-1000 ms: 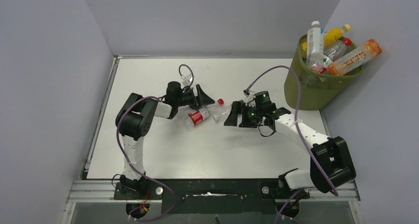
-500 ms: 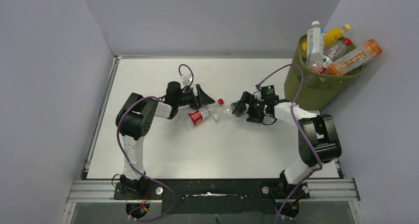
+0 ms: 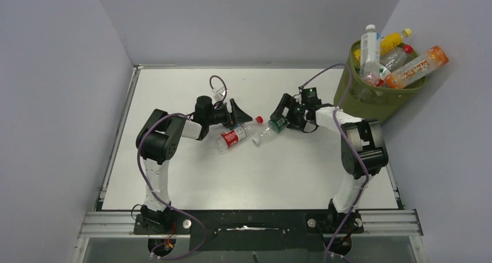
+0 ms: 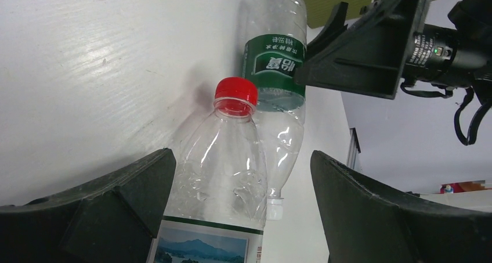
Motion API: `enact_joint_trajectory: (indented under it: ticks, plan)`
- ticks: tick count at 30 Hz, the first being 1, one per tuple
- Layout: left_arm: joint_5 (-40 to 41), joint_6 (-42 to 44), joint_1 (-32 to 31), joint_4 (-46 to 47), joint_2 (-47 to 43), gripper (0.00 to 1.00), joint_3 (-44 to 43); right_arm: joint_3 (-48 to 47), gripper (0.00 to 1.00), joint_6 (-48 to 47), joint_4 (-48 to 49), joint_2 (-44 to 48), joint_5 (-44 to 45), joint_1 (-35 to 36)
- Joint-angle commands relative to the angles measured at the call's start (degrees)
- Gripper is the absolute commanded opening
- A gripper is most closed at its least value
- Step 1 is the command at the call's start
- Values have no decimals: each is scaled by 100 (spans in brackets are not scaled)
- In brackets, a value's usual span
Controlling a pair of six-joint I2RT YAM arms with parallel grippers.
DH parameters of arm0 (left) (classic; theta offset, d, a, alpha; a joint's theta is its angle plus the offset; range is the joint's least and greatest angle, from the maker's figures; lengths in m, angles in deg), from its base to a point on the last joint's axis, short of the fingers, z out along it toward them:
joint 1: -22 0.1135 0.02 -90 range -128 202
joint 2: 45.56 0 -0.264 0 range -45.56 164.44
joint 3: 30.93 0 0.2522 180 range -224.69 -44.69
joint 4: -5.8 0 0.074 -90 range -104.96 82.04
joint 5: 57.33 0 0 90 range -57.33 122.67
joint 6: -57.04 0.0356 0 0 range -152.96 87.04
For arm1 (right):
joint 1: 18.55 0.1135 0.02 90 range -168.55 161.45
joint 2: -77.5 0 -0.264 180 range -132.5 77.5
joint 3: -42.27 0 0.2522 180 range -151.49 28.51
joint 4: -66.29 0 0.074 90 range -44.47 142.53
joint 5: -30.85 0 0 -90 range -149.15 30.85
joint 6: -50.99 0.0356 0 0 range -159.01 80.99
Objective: Put the plastic bottles in the bin
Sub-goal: Pick up the plastic bottle at the center of the board.
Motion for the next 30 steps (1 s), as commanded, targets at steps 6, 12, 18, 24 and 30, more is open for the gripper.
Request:
enact_joint_trajectory:
  ticks: [6,12,18,24,30]
  plan:
    - [-164,-53,-28,462,6,88,-184,-1115,98,-175,-87,-1044,183,20]
    - [-192,-28,28,453,16,88,-166,-1295,70,-451,-283,-921,342,98]
    - [-219,-37,91,462,68,88,-205,-2055,47,-1095,-928,-162,956,198]
    - [-260,-62,120,513,135,88,-265,-3547,49,-2017,-1667,760,1650,84]
    - [-353,-217,185,763,261,88,-333,-4786,52,-2857,-1627,1354,2207,-390]
